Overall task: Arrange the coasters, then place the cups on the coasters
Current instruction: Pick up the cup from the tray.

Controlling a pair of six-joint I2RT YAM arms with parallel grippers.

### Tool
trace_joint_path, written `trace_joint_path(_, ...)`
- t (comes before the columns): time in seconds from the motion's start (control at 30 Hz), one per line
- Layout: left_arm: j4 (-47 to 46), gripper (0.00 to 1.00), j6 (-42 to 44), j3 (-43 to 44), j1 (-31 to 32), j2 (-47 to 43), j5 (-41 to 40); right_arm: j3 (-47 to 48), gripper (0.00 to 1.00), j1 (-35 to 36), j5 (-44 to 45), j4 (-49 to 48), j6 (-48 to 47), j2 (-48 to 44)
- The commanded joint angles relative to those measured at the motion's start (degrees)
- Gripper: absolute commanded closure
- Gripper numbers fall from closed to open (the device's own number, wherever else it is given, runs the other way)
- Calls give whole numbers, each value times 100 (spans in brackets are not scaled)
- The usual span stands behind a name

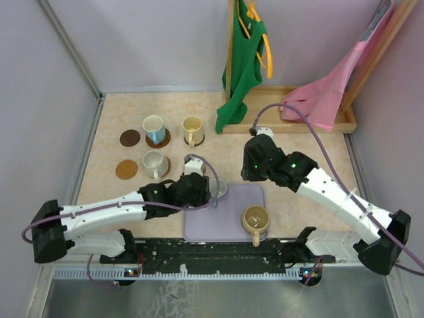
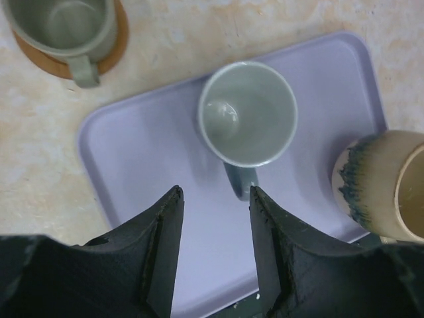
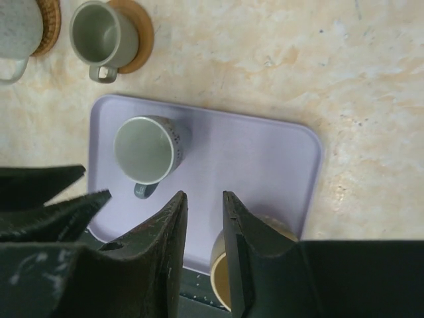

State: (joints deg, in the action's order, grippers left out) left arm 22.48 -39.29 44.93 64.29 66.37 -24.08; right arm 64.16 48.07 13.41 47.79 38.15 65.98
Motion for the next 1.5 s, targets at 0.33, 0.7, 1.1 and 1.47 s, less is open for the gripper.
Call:
trace_joint_path(0.33, 511, 49, -1550, 846, 1308, 1448, -1125, -123, 71, -413, -283, 202, -605, -705)
trace_joint_path(0.7, 465, 48, -1636, 930, 1384, 1929, -1588, -152, 71, -430, -295, 361, -575, -880)
trace_joint_path(1.1, -156, 48, -1197, 604, 1286, 1968, -1880, -246, 71, -430, -360, 387, -389, -888)
trace_joint_path(1.47, -526, 54, -890, 457, 1093, 2055, -1689, -224, 71, -430, -330, 364, -308, -829)
